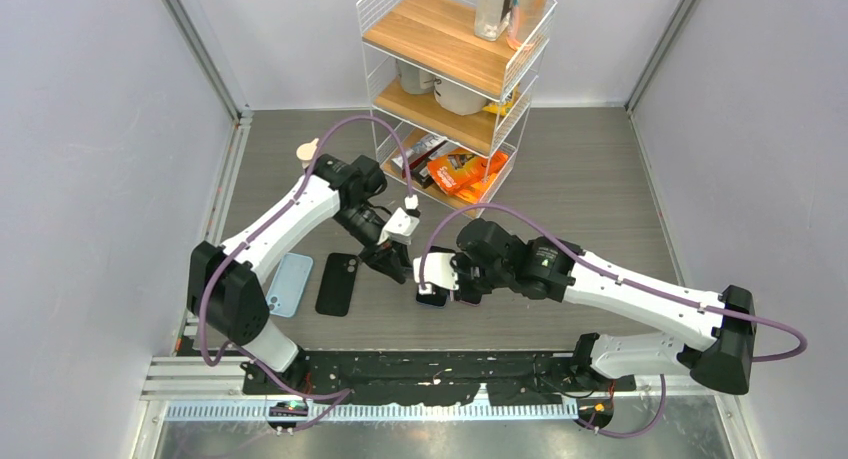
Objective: Take the phone out of the phone case
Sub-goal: Remove the phone case from the phone.
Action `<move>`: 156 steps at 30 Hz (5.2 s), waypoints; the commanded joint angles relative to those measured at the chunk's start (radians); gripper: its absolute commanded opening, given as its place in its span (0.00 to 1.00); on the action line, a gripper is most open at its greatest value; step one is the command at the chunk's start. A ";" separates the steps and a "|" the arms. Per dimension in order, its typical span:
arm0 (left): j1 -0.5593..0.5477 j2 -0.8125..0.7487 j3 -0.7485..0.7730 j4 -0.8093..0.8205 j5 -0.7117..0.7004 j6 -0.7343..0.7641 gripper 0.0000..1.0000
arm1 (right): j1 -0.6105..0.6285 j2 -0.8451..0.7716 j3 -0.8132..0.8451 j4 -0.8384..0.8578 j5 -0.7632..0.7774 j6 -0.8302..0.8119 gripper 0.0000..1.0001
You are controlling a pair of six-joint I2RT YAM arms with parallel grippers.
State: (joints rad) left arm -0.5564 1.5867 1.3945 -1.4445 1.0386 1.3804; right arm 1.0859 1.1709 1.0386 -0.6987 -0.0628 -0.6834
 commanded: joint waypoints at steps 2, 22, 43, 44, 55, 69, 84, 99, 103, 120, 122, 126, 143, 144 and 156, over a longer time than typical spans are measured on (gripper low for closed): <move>-0.018 0.036 -0.041 -0.274 -0.106 -0.059 0.04 | 0.039 -0.062 0.029 0.169 0.053 -0.234 0.06; -0.031 0.065 -0.070 -0.275 -0.192 -0.076 0.01 | 0.060 -0.069 0.000 0.206 0.159 -0.278 0.06; -0.033 0.078 -0.099 -0.276 -0.267 -0.083 0.02 | 0.073 -0.073 -0.031 0.250 0.241 -0.328 0.06; -0.034 0.078 -0.097 -0.276 -0.269 -0.082 0.01 | 0.074 -0.073 -0.032 0.252 0.244 -0.332 0.06; -0.033 0.086 -0.085 -0.276 -0.310 -0.083 0.00 | 0.078 -0.076 -0.049 0.268 0.273 -0.353 0.06; -0.032 0.077 -0.058 -0.275 -0.349 -0.100 0.00 | 0.078 -0.074 -0.064 0.280 0.288 -0.355 0.06; 0.034 -0.055 0.008 -0.274 -0.346 -0.106 0.00 | -0.074 -0.058 -0.051 0.226 0.016 -0.162 0.06; 0.178 -0.289 -0.013 -0.024 -0.058 -0.332 0.15 | -0.379 -0.058 -0.003 0.228 -0.547 0.136 0.06; 0.177 -0.404 -0.124 0.229 -0.001 -0.644 0.14 | -0.458 -0.036 0.048 0.229 -0.735 0.220 0.06; 0.177 -0.638 -0.350 0.713 0.105 -1.100 0.22 | -0.535 0.061 0.113 0.307 -1.028 0.411 0.06; 0.177 -0.643 -0.352 0.723 0.089 -1.100 0.23 | -0.535 0.062 0.112 0.313 -1.038 0.416 0.06; 0.177 -0.647 -0.349 0.727 0.051 -1.079 0.23 | -0.535 0.054 0.104 0.313 -1.044 0.415 0.06; 0.219 -0.651 -0.310 0.637 0.034 -0.947 0.25 | -0.535 0.018 0.071 0.296 -1.038 0.367 0.06; 0.219 -0.652 -0.309 0.632 0.051 -0.929 0.26 | -0.535 0.018 0.071 0.294 -1.039 0.367 0.06; 0.219 -0.653 -0.294 0.649 0.078 -0.903 0.28 | -0.535 0.012 0.068 0.274 -1.041 0.342 0.06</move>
State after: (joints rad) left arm -0.3435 0.9516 1.0492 -0.8051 1.0878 0.4580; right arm 0.5537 1.2259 1.0897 -0.4675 -1.0538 -0.3202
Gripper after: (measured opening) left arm 0.281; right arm 0.225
